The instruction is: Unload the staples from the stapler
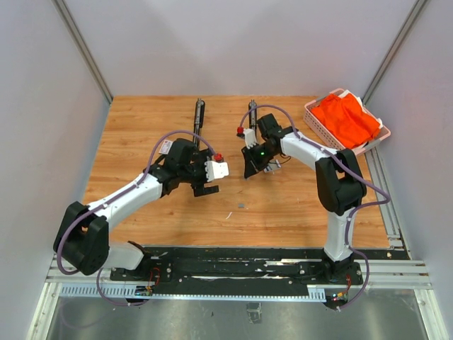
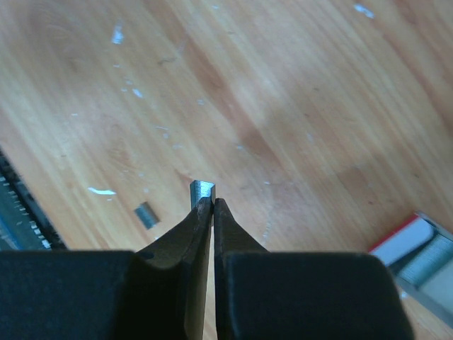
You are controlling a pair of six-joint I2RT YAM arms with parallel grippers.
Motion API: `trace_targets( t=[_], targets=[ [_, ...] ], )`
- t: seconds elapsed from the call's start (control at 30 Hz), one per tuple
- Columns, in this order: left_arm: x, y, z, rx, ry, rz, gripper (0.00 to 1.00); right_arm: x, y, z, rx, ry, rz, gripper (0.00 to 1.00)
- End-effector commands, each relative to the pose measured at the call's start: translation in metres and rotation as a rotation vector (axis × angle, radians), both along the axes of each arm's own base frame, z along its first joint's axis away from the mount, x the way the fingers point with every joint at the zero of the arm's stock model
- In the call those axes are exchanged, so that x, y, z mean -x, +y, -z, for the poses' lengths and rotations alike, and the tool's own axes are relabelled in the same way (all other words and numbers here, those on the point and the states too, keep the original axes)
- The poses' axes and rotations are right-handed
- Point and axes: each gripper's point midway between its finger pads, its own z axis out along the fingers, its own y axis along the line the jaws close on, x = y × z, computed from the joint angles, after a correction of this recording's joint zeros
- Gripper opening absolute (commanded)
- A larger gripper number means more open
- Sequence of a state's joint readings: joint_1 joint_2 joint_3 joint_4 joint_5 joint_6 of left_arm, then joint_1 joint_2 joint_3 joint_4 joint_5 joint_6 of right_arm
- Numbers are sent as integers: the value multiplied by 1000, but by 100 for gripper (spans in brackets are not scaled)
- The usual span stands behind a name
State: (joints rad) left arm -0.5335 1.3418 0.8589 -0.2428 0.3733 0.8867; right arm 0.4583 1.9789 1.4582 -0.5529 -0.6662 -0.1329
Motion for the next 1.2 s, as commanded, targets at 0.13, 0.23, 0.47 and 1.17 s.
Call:
trace_targets(
  t=[0.13, 0.23, 0.47, 1.17],
  targets=[
    [15, 12, 6, 6, -6, -27, 98, -20, -31, 31, 241, -106, 45, 6],
    [19, 14, 8, 14, 1, -42, 98, -27, -39, 28, 288, -144, 76, 6],
    [17, 22, 10, 5, -15, -91, 98, -50, -68, 11, 375, -253, 175, 6],
    [19, 23, 22, -8, 20, -102, 98, -48, -59, 7, 260, -219, 121, 14]
  ],
)
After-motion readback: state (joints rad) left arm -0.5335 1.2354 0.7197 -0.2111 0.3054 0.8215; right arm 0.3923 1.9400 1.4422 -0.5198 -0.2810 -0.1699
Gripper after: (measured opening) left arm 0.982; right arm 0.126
